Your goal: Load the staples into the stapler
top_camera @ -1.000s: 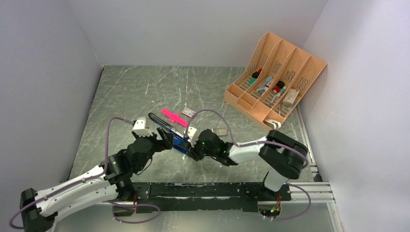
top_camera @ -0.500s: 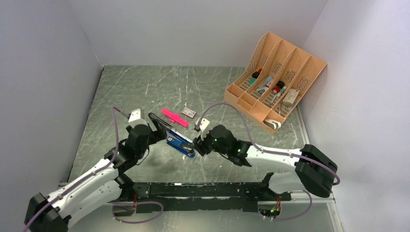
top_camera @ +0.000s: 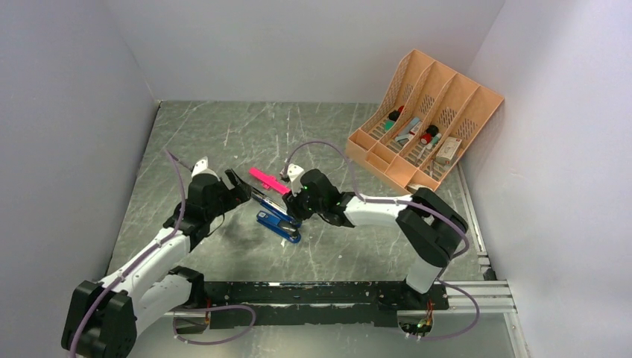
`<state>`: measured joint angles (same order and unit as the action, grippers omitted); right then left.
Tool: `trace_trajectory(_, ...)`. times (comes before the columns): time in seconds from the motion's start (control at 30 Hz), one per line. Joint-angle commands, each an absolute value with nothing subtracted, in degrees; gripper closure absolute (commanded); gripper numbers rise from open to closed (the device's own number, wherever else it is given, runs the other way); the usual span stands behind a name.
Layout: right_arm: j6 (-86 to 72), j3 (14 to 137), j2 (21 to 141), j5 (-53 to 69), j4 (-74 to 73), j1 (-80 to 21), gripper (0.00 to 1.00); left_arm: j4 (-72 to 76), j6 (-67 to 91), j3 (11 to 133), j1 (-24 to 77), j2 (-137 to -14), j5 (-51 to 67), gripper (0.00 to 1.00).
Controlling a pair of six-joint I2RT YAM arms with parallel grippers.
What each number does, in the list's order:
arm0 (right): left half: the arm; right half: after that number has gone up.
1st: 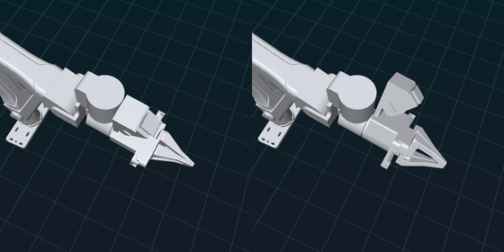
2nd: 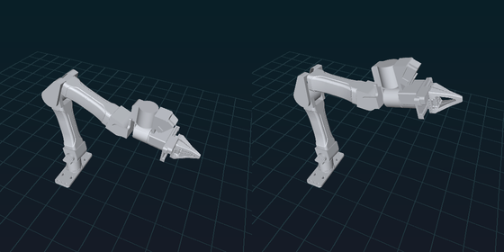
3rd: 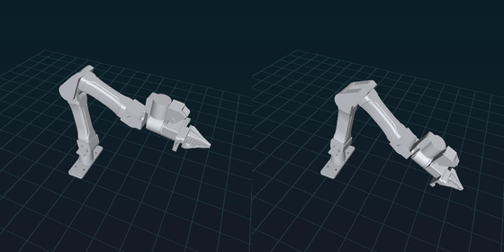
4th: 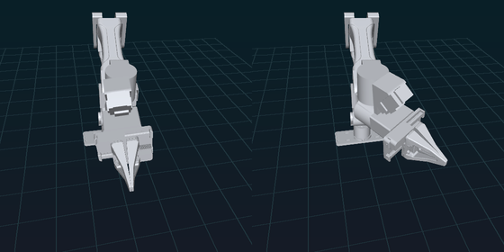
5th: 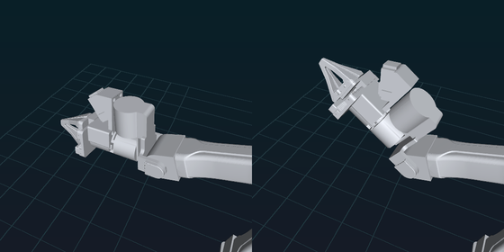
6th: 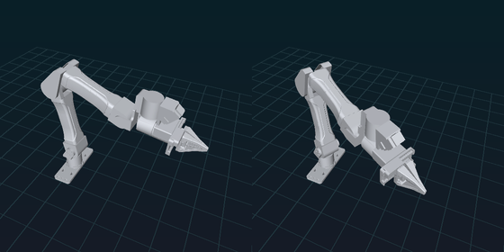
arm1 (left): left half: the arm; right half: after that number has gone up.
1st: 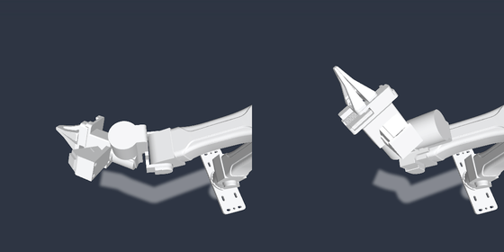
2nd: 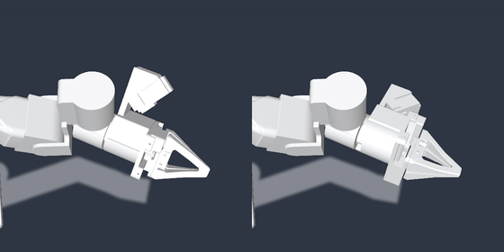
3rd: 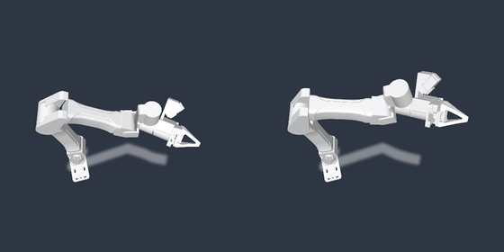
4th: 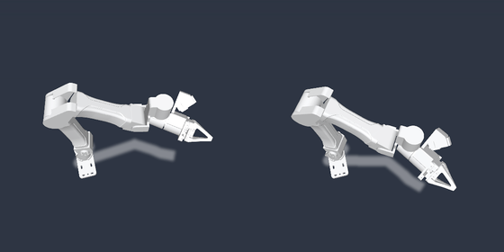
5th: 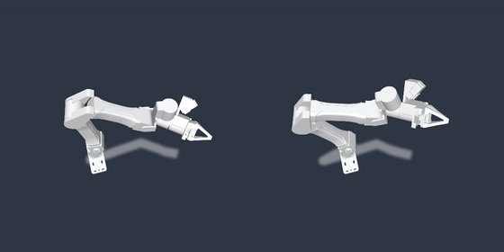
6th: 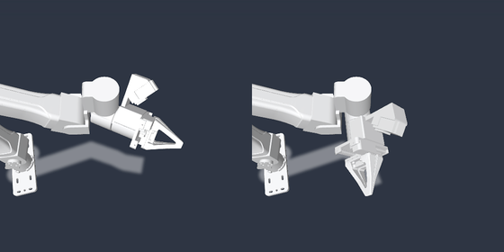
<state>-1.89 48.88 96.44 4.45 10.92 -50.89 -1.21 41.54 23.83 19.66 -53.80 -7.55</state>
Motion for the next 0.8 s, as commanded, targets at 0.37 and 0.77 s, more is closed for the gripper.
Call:
trace_trajectory(0.37,-2.08,51.16,102.90,8.39,11.66,-49.62,0.55,8.36,42.04,21.29,14.20,-57.18,1.92,0.05)
trace_trajectory(0.77,-2.72,47.09,92.31,5.17,17.26,-49.74,0.54,7.87,41.75,20.63,13.92,-54.84,1.51,0.06)
